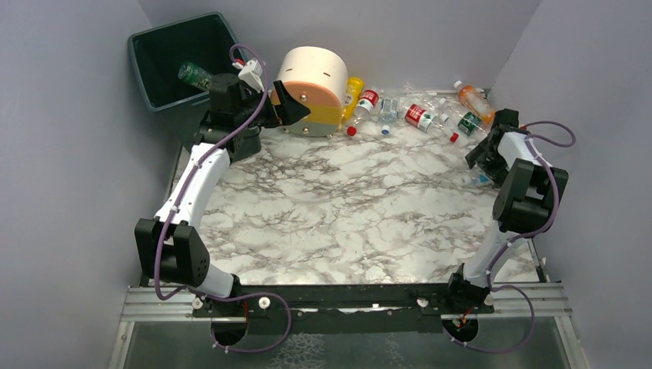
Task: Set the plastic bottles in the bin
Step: Pick up the plastic bottle at the center of the board.
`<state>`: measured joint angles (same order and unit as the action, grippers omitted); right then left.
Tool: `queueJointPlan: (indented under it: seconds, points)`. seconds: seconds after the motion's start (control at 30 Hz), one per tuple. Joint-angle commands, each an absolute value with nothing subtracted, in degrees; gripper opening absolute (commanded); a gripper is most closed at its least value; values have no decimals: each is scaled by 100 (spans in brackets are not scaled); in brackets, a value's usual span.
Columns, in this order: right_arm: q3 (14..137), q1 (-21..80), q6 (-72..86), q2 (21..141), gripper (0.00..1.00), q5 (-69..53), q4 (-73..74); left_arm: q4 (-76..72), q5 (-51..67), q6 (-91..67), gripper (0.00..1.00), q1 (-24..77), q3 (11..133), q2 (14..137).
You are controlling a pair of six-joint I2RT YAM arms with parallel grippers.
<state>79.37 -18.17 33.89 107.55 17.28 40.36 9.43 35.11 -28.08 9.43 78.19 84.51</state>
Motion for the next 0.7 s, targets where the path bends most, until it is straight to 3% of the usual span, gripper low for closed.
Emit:
queueJointPlan:
  seconds: [0.0, 0.17, 0.4, 0.53, 0.67]
  points:
    - [8016, -1898, 3468, 11029, 100, 1933, 4008, 865, 3656, -2732, 99, 899, 7786, 8449]
    - [7952, -1907, 3380, 11112, 93, 2012, 3869, 887, 3635, -2729, 99, 905, 7797, 8460]
    - [7524, -1907, 3201, 10647, 55, 2011, 3577, 916, 3604, -2723, 99, 903, 7778, 8454]
    - [7193, -1907, 3023, 10194, 46, 1873, 3377, 981, 3616, -2701, 99, 905, 7773, 8432]
    - [6849, -1901, 2867, 9632, 44, 1561, 3228, 995, 3718, -2691, 99, 905, 7773, 8409]
